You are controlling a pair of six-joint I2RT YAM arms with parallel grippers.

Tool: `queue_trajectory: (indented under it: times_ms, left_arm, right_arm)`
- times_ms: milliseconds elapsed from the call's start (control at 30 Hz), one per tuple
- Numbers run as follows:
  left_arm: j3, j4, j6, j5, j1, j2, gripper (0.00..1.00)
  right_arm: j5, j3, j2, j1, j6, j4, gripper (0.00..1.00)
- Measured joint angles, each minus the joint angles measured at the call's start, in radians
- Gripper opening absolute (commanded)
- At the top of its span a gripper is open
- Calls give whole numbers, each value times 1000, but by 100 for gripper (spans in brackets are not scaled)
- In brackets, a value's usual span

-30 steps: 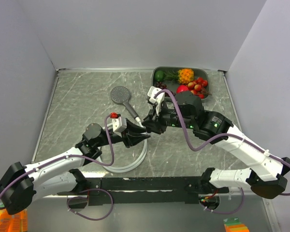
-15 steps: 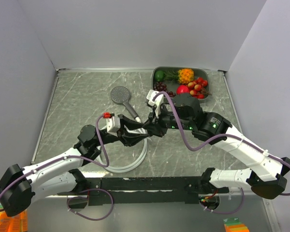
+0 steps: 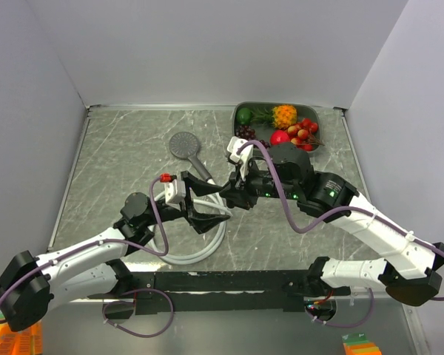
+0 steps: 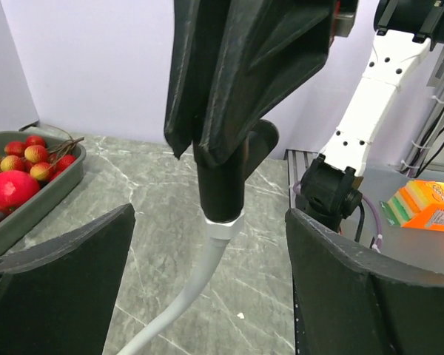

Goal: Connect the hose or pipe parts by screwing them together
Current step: Install the adaptor on the pipeline.

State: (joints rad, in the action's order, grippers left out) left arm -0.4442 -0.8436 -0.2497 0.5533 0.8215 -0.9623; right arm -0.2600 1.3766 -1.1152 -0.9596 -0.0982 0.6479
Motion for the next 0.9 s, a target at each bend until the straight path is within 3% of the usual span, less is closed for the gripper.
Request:
queue_trajectory:
  times_ms: [267,467,633,900]
  left_arm:
    - [1,-16,-1,-1,0,-20,74]
    - [1,-34,0,6,0,-30,57]
    - [1,-35,0,13,0,-30,61]
    - [1,-39,0,17,0,-30,56]
  right_arm:
    - [-21,11,3,0,0,-21,0]
    - [-23,12,3,0,0,-38,0]
    - [-22,12,9,0,1,-66,0]
    - [-29,12,37,0,9,-109,0]
